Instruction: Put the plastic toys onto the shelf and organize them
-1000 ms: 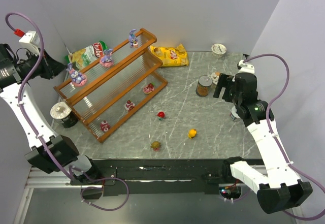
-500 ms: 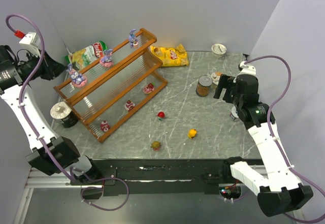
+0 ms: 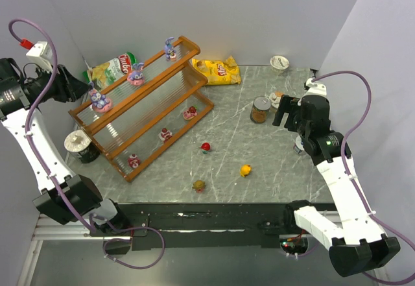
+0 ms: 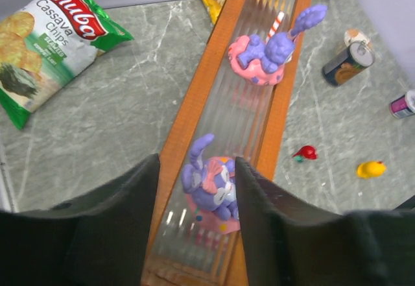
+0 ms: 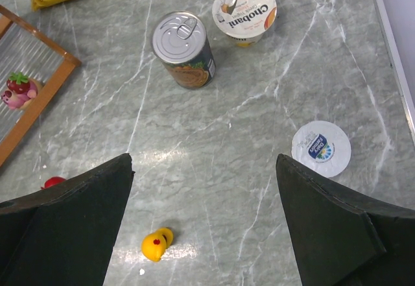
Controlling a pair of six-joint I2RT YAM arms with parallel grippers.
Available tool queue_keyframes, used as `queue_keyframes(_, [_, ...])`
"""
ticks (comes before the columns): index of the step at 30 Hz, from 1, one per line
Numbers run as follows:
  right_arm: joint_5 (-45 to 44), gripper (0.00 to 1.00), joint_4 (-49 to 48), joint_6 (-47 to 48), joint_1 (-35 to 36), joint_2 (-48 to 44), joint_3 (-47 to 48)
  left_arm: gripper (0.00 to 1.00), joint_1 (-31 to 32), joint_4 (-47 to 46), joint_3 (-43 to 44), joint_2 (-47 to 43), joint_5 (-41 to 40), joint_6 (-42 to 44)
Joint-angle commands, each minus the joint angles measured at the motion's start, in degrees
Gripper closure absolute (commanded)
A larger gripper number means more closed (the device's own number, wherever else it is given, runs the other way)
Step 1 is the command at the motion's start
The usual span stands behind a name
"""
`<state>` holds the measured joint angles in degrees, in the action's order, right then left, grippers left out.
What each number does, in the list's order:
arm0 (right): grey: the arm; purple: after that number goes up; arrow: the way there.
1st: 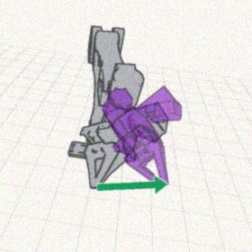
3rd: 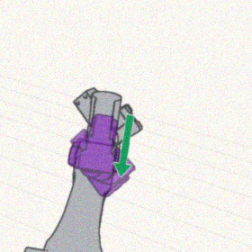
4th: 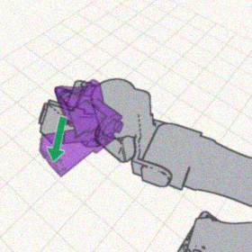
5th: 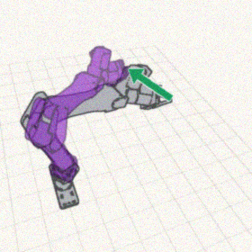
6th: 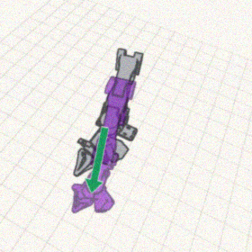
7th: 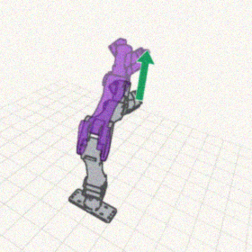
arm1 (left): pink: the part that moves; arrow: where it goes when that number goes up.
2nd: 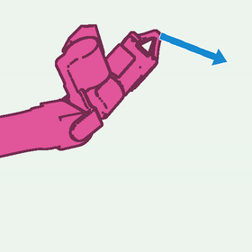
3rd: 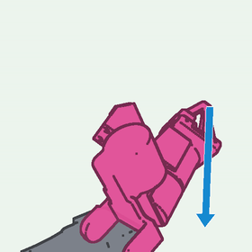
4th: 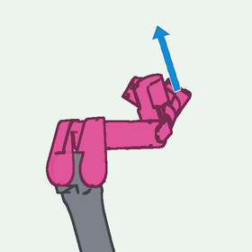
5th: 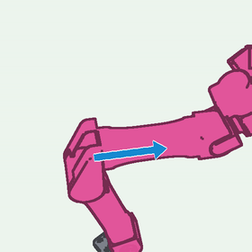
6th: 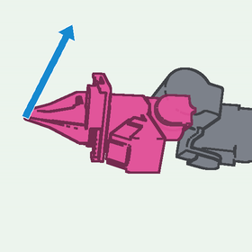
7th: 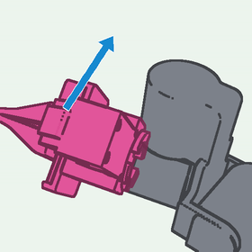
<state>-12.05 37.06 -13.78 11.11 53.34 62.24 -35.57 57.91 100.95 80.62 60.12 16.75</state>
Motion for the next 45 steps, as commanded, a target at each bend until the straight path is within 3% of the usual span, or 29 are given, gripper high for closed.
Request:
queue_keyframes(1, [-0.87, 0.03, -1.99, 0.33, 0.40, -0.52, -0.10, 0.37, 0.15, -1.13, 4.68, 0.50, 0.53, -1.54])
queue_keyframes(2, [-0.87, 0.03, -1.99, 0.33, 0.40, -0.26, -0.01, 0.28, 0.07, -1.57, 5.66, 1.63, 0.61, -2.24])
queue_keyframes(4, [-0.34, 0.03, -1.82, 0.16, 0.57, 0.18, 0.51, 0.22, 0.15, -1.48, 8.11, 2.61, 0.70, -3.39])
queue_keyframes(5, [-0.25, 0.03, -1.90, 0.07, 0.58, 0.27, 0.52, 0.04, 0.07, -1.83, 8.73, 2.70, 0.27, -3.65])
queue_keyframes(6, [-0.25, 0.03, -1.82, 0.07, 0.58, 0.27, 0.52, 0.01, 0.06, -2.44, 9.26, 2.79, 0.00, -4.01])
queue_keyframes(12, [0.27, 0.03, -1.11, -0.19, 0.66, 1.50, 1.65, 0.04, 0.15, -9.91, 12.69, 1.56, -4.40, -13.40])
queue_keyframes(14, [0.36, 0.03, -0.68, -0.63, 0.75, 2.03, 2.18, 0.04, 0.15, -21.74, 11.04, -0.71, -1.43, -24.62])
queue_keyframes(15, [0.71, 0.03, -0.41, -0.72, 0.84, 2.73, 2.88, 0.04, 0.33, -28.14, 9.29, -1.77, 4.77, -28.67])
queue_keyframes(16, [0.98, 0.03, -0.15, -0.98, 0.75, 2.99, 3.32, 0.04, 0.76, -43.78, 3.53, -3.26, 6.75, -40.10])
queue_keyframes(17, [1.15, 0.03, 0.29, -1.07, 0.84, 3.17, 3.59, 0.03, 1.72, -52.98, 0.16, -6.49, 7.38, -45.96])
queue_keyframes(19, [1.42, 0.03, 0.73, -1.25, 0.75, 3.52, 4.29, 0.04, 7.51, -62.70, -4.94, -8.89, 6.95, -52.24])
queue_keyframes(20, [1.42, 0.03, 1.17, -1.34, 0.75, 3.52, 4.38, 0.04, 10.58, -61.26, -4.88, -9.86, 5.03, -50.26])
queue_keyframes(21, [1.59, 0.03, 1.52, -1.34, 0.75, 3.70, 4.64, 0.04, 18.01, -56.73, -1.75, -9.69, -0.30, -46.50])
queue_keyframes(22, [1.68, 0.03, 1.53, -1.60, 0.84, 3.61, 4.73, 0.04, 21.91, -51.55, -0.33, -9.26, -2.35, -39.59])
queue_keyframes(24, [2.03, 0.03, 1.70, -1.77, 0.75, 3.79, 4.82, 0.04, 29.90, -45.00, 0.57, -8.11, -5.79, -36.62])
queue_keyframes(29, [3.70, 0.03, 2.05, -2.48, 0.75, 4.49, 5.00, 0.04, 36.96, -53.06, -10.49, -15.22, -10.45, -40.30])
queue_keyframes(36, [7.57, 0.02, 2.40, -2.92, 0.84, 4.67, 3.33, 0.03, 50.32, -39.29, -16.55, -19.88, -22.75, -36.00])
queue_keyframes(41, [13.09, 0.02, 1.18, -3.18, 1.01, 3.53, 0.18, 0.01, 53.06, -39.54, -24.47, -24.98, -26.72, -40.57])
queue_keyframes(45, [16.09, 0.02, 1.35, -4.58, 1.01, 3.17, -1.85, 0.06, 55.42, -36.74, -29.56, -25.95, -30.04, -42.06])
